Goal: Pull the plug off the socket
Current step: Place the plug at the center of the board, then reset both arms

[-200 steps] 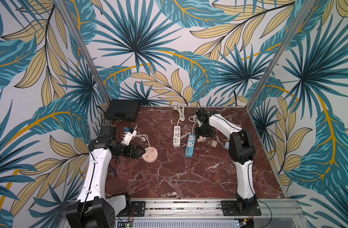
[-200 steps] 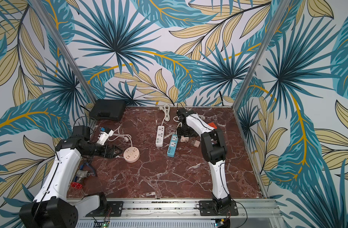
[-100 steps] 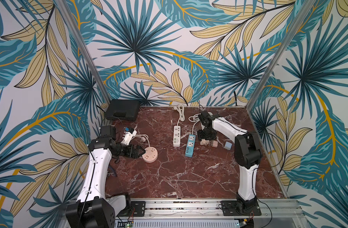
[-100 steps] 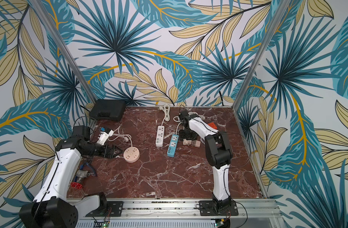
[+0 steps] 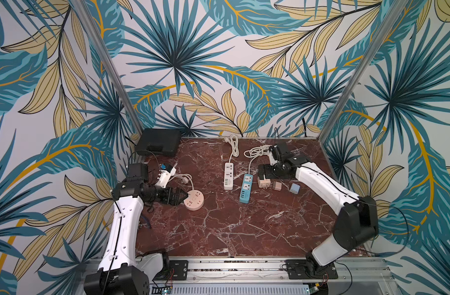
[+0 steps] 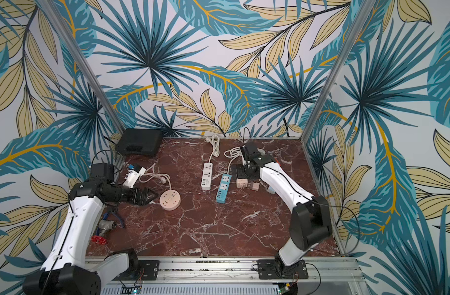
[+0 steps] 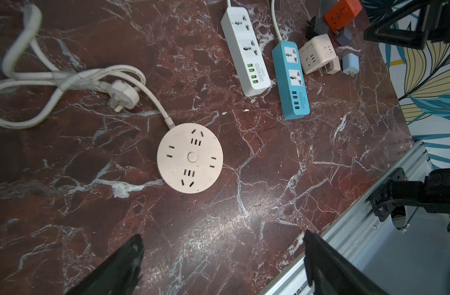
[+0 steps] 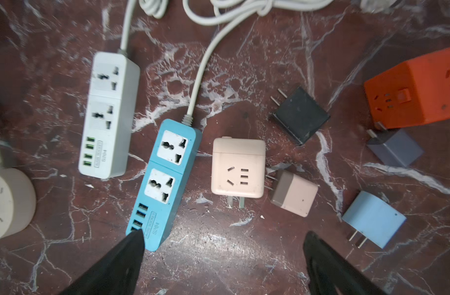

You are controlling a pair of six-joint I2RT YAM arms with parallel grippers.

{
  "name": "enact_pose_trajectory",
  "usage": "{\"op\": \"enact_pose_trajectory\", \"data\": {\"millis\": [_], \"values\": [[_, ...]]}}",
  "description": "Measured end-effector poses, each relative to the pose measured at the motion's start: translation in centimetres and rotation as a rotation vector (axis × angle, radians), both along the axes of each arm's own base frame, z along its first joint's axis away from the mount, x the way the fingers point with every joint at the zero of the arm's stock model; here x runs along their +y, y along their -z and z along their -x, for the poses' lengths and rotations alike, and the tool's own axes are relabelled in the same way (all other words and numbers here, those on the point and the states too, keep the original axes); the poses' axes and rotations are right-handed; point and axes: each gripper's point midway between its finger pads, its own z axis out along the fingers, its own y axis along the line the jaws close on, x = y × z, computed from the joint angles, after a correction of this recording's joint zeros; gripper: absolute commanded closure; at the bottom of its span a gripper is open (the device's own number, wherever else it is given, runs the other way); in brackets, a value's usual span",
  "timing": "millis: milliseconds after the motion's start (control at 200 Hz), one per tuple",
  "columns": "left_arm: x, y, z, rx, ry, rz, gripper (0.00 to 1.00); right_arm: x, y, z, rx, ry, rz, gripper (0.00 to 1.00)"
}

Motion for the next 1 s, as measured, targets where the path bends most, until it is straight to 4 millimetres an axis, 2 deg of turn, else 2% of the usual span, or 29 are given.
{"op": "enact_pose_trajectory", "data": {"millis": [110,195,331,421,521,601,716,826,997], "values": [[0.4,0.1,-0.7,-0.049,-0.027,-0.012,0.00,-1.0,-0.7,2.4,-0.093,0.003,-0.029,0.00],[0.8,0.9,-1.5,-0.068,-0.061,-0.023,0.00,-1.9,0.1,4.4,-0.136,0.008,-0.038,0.00],[1.8,3.0,-3.1,-0.101,-0.129,-0.038,0.00,-3.3,1.9,6.7,-0.186,0.029,-0.031,0.00],[2.1,4.8,-3.9,-0.141,-0.147,-0.037,0.00,-4.1,2.1,7.5,-0.243,0.045,-0.034,0.00],[2.3,7.6,-4.6,-0.166,-0.171,-0.031,0.00,-4.6,0.8,7.5,-0.339,0.067,-0.046,0.00],[2.7,9.0,-5.5,-0.203,-0.193,-0.038,0.00,-4.8,-0.8,7.1,-0.409,0.073,-0.055,0.00],[3.3,9.4,-7.2,-0.305,-0.218,-0.048,0.00,-4.6,-2.4,6.5,-0.477,0.066,-0.065,0.00],[3.9,9.2,-8.8,-0.439,-0.248,-0.048,0.00,-4.7,-2.4,6.3,-0.482,0.072,-0.058,0.00],[3.5,10.3,-9.2,-0.619,-0.250,-0.019,0.00,-5.0,-2.2,6.2,-0.480,0.086,-0.043,0.00]]}}
